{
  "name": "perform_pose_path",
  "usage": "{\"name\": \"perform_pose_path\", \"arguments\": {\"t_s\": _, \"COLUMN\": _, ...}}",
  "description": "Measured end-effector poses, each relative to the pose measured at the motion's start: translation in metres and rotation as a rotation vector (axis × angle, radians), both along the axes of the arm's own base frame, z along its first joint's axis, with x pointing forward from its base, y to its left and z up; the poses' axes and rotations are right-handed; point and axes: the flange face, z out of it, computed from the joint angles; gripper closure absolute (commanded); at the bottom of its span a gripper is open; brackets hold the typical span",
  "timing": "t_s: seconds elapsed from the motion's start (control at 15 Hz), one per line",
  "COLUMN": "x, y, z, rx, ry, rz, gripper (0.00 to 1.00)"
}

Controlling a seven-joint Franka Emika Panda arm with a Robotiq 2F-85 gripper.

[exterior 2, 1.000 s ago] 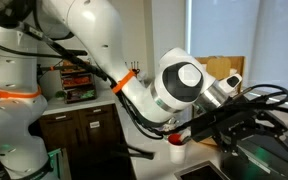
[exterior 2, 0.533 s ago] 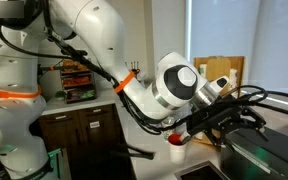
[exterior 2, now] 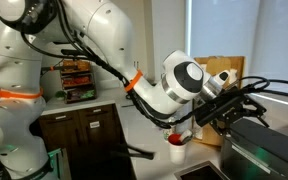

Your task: Open the lid of the bin

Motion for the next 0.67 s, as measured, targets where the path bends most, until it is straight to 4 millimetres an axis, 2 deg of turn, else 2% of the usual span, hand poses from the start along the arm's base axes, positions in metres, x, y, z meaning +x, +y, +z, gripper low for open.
{"name": "perform_pose_path", "arguments": {"t_s": 0.33, "x": 0.017, "y": -0.013, "z": -0.014, "rx": -0.034, "ry": 0.046, "rz": -0.024, "gripper": 0.0}}
{"name": "perform_pose_path", "arguments": {"t_s": 0.67, "x": 0.028, "y": -0.023, "z": -0.018, "rx": -0.058, "ry": 0.049, "rz": -0.026, "gripper": 0.0}}
